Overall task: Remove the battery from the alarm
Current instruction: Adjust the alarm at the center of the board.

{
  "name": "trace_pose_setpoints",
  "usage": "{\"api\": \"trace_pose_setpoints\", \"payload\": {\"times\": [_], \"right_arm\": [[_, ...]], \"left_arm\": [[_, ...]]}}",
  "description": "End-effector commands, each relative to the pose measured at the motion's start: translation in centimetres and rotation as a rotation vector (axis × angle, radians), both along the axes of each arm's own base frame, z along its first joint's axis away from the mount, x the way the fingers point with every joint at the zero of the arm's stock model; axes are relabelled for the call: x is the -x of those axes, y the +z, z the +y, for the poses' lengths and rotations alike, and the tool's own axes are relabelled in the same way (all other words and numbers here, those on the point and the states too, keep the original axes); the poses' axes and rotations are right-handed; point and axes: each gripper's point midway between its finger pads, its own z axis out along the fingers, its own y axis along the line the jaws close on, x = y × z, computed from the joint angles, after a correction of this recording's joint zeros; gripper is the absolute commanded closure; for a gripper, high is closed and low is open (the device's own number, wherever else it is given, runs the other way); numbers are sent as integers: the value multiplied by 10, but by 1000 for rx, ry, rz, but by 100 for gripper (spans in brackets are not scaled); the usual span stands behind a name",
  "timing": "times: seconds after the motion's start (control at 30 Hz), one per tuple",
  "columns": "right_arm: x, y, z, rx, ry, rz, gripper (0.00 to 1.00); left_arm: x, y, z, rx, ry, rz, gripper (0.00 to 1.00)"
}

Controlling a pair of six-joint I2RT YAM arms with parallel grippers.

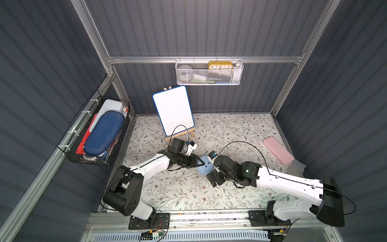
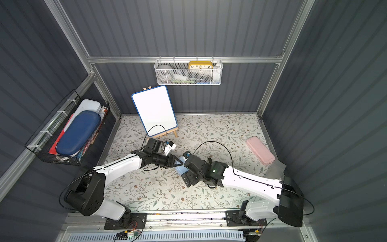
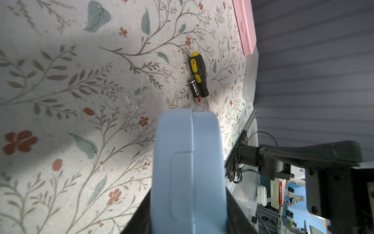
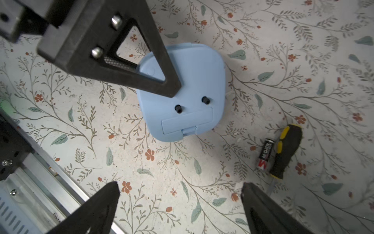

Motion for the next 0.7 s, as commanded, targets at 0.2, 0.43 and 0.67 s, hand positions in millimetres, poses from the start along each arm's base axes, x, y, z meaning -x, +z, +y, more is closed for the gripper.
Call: {"api": "trace_pose_setpoints", "payload": {"times": [0.2,0.43,0.67], "right_arm": [[-42,14,-29,113,-195,-206,20],[-17,15,29,133,17,-214,34],[10,10,57,137,141,-208,18]], "left_arm": [[-13,30,7,-61,171,143,100],[-7,18,20,-165,269,279,100],[-3,26,20,-161,298,339,100]]}}
